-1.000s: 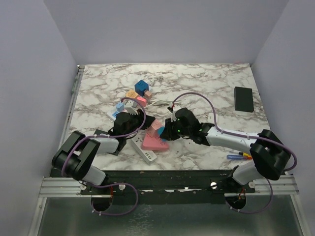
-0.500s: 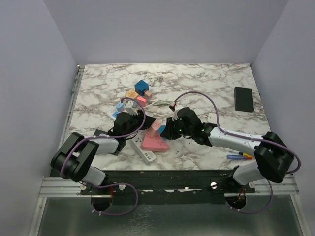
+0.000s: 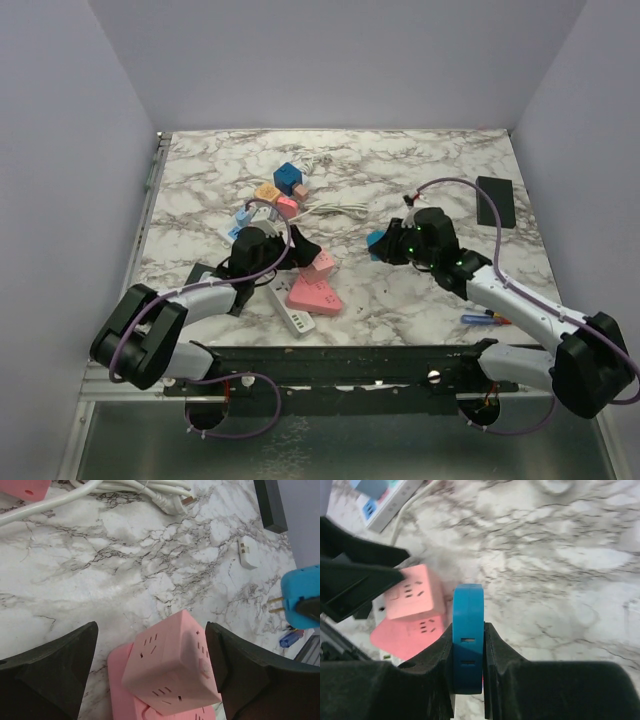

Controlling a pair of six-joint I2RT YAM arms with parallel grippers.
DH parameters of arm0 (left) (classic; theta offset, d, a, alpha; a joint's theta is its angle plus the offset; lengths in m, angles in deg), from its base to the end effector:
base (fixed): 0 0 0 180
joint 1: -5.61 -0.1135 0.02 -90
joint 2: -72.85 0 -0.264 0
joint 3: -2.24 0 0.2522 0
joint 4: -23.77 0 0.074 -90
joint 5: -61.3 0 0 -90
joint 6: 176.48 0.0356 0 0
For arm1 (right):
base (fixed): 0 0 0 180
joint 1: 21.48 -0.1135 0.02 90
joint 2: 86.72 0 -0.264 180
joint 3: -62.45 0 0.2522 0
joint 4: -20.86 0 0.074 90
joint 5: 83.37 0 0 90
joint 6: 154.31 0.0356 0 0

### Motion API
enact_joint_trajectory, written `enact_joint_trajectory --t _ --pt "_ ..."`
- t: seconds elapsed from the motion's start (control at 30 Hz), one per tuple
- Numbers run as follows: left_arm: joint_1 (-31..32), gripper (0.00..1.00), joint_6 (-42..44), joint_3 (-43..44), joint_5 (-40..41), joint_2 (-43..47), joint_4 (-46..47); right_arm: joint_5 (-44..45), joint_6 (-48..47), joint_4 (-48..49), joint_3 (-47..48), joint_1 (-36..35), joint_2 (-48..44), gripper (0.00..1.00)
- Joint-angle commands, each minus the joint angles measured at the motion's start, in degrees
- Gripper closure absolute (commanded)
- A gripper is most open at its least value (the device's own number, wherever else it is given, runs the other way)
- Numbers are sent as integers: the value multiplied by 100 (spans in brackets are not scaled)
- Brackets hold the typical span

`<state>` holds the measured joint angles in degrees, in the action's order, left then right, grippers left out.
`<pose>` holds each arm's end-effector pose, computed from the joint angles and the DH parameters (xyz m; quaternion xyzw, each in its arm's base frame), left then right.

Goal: Pull the plug off the socket
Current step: Place the plug at the center of the board.

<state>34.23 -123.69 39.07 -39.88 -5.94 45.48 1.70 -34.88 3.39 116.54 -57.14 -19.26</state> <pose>0.2235 -0.1298 0.1661 -0.0056 0.8184 -0.3763 0.4343 0.2080 0.1530 0.2429 -0.0684 0.8664 0.2968 0.3956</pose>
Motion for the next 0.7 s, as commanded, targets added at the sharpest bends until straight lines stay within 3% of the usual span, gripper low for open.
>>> enact_joint_trajectory --t 0.0,0.13,0.27,0.47,0.67 --pt "6 6 303 390 293 521 -908 -129 244 -223 -468 918 -257 100" --pt "-97 4 421 783 302 828 -1733 -506 549 -3 -922 1766 -388 100" --pt "-353 4 535 1678 -188 945 -2934 -732 810 262 -1215 2419 -411 100" --pt "-612 4 1607 3212 -751 808 -4431 -515 1211 759 -1500 2630 -390 100" --pt "-726 4 2196 3527 -477 478 -4613 142 1409 665 -1590 2694 -368 100"
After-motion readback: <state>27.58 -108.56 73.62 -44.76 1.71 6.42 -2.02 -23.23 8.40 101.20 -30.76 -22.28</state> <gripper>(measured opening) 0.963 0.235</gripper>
